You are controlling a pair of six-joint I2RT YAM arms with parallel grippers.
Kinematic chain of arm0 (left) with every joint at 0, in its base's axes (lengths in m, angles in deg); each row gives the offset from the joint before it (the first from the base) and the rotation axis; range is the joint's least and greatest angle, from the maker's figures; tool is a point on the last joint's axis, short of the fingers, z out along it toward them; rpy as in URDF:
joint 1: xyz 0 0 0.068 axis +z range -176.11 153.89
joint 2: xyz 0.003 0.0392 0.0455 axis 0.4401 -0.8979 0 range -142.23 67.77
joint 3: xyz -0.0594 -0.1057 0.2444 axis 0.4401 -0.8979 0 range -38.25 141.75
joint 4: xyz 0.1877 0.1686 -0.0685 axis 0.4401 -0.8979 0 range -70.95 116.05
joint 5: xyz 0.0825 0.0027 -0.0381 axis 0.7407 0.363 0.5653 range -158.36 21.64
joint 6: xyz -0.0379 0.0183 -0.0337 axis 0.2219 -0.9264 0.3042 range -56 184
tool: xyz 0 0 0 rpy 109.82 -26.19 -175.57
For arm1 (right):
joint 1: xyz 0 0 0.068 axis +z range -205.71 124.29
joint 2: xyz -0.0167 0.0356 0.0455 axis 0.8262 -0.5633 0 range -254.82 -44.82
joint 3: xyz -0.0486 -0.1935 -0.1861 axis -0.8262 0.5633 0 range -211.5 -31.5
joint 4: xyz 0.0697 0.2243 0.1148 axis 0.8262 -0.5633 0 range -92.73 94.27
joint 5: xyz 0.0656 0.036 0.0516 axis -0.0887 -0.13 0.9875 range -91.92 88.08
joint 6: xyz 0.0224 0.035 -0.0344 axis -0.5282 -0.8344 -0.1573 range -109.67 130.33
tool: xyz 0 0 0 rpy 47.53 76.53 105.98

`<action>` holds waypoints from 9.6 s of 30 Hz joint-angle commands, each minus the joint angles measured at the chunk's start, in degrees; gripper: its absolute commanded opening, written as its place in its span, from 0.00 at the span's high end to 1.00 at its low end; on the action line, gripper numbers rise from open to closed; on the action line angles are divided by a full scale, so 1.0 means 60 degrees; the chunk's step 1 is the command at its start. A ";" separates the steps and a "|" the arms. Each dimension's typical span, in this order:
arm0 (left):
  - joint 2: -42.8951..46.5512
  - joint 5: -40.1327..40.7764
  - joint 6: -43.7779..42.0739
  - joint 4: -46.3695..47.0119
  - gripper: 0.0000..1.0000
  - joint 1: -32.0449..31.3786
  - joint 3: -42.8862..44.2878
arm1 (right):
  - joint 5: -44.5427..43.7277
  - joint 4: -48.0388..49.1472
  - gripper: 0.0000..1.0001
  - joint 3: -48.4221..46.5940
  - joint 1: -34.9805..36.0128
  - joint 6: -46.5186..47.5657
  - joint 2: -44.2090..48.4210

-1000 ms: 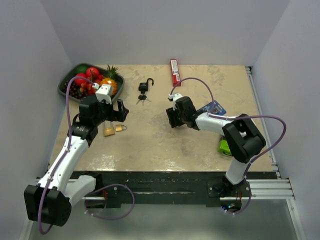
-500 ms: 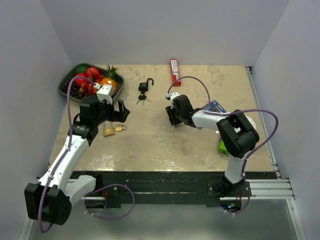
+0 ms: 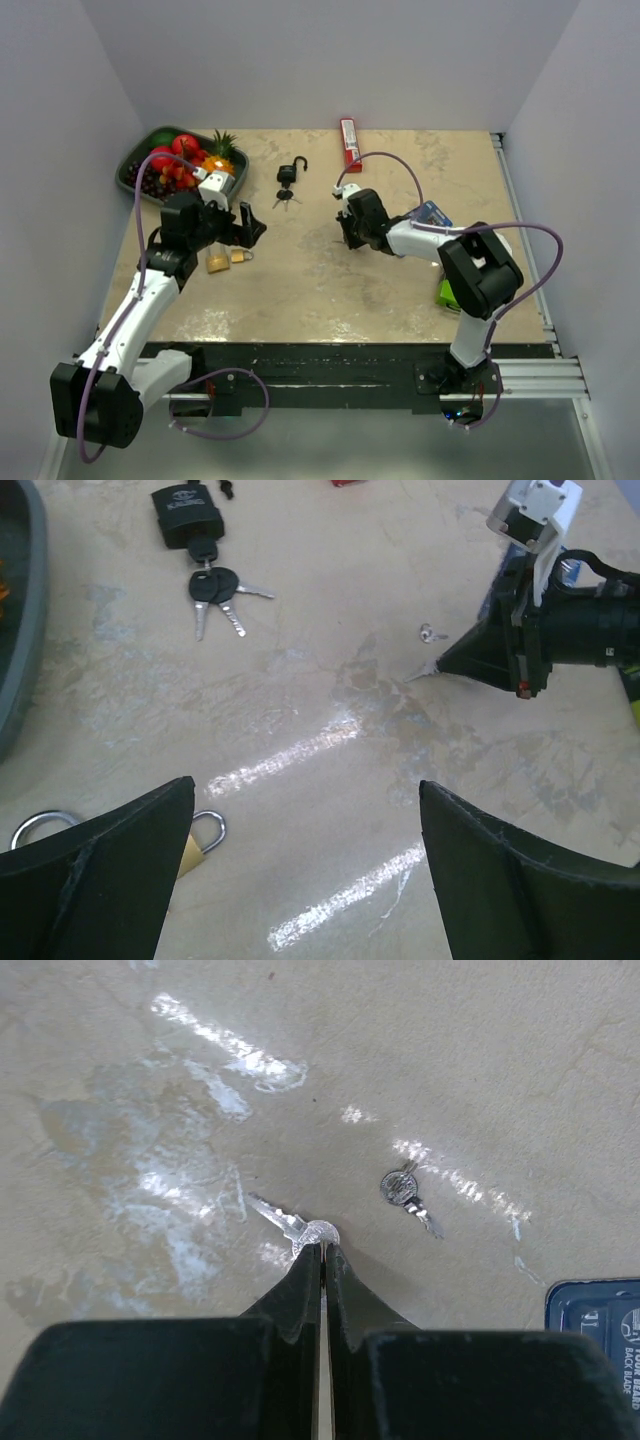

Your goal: Unlock with the key

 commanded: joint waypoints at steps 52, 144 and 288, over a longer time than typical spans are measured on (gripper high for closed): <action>-0.1294 0.1208 -0.1997 0.4416 0.48 -0.5035 0.0831 | 0.5420 0.0731 1.00 -0.0396 -0.0038 -0.4606 0.5794; -0.1385 -0.4270 -0.1119 -0.1782 0.41 -0.4509 0.1770 | 0.6112 0.2370 1.00 0.3236 0.1500 -0.3154 0.6409; -0.0109 -0.0685 0.0770 0.0695 0.02 -0.2840 0.0218 | 0.5539 0.2341 1.00 0.3470 0.0769 -0.3667 0.6335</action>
